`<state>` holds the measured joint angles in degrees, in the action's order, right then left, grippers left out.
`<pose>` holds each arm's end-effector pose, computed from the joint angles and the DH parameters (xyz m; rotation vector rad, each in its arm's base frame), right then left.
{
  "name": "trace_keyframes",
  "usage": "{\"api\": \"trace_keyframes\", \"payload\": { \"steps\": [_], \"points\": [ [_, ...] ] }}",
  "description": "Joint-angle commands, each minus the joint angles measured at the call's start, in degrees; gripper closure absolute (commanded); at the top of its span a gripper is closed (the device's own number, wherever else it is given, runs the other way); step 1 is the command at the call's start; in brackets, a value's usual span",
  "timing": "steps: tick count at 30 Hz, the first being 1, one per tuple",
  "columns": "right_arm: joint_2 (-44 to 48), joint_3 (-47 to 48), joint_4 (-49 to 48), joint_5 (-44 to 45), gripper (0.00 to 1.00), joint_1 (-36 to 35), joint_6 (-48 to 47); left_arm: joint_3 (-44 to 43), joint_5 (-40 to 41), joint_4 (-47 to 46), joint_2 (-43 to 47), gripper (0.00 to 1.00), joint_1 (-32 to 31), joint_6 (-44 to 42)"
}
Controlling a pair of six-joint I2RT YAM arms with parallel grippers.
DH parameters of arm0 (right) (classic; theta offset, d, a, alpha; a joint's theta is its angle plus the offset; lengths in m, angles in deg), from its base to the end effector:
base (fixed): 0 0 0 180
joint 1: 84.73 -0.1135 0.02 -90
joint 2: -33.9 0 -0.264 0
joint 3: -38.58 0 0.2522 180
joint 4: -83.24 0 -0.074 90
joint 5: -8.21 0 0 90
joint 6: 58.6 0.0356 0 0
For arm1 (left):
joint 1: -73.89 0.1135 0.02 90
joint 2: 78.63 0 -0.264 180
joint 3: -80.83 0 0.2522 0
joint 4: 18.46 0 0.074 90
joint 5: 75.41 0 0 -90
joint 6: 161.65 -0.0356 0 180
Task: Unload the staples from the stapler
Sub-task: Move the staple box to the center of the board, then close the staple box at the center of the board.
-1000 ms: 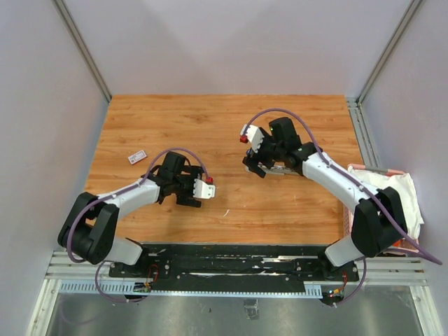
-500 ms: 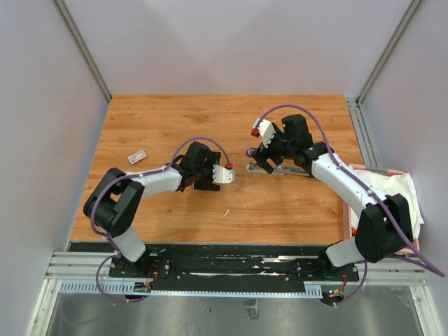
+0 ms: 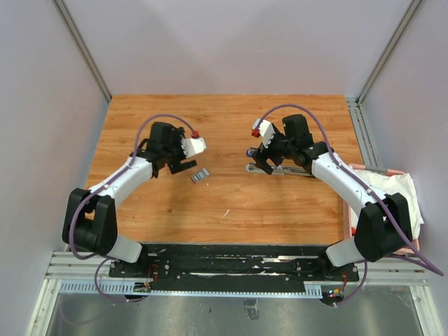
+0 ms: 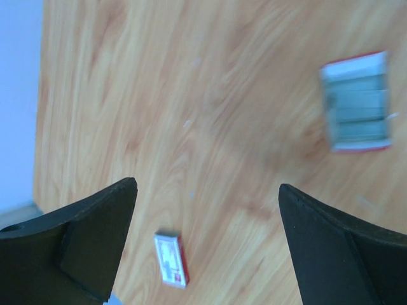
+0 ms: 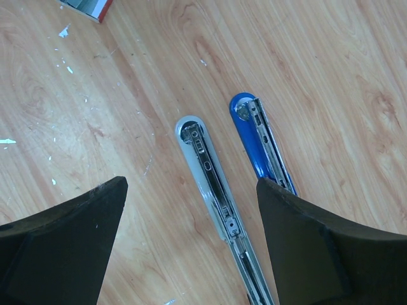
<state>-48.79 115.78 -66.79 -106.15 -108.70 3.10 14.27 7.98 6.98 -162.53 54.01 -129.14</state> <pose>0.2902 0.1451 0.2895 -1.1585 1.8196 0.4206 0.2929 -0.1103 0.2266 1.4951 1.7736 0.2000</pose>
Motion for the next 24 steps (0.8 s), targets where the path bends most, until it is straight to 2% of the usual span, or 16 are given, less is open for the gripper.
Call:
{"api": "trace_keyframes", "payload": {
  "steps": [1,6,8,10,13,17,24],
  "points": [
    [-0.92,0.27,1.35,-3.14,0.15,0.75,0.58,-4.91,-5.01,9.43,0.4,0.02,11.26,4.55],
    [-1.11,0.0,1.71,-4.49,0.15,0.76,0.16,-17.6,-9.65,17.69,-8.37,0.02,23.55,8.94],
    [-0.99,-0.18,1.93,-4.64,0.15,0.76,-0.21,-24.55,-17.16,25.33,-13.7,0.02,28.47,6.81],
    [-0.7,-0.38,1.98,-4.87,0.15,0.76,-0.35,-32.13,-21.85,32.82,-19.86,0.02,31.3,4.63],
    [-0.3,-0.66,1.99,-5.2,0.15,0.76,-0.53,-40.95,-22.08,40.41,-28.16,0.02,33.06,1.96],
    [-0.01,-0.91,1.92,-5.26,0.15,0.76,-0.86,-41.95,-18.43,39.93,-31.92,0.02,33.46,0.6],
    [-0.7,-0.79,1.96,-6.85,0.15,0.76,-0.75,-38.75,-13.62,37.15,-32.7,0.02,33.5,-1.22]
  ]
}}
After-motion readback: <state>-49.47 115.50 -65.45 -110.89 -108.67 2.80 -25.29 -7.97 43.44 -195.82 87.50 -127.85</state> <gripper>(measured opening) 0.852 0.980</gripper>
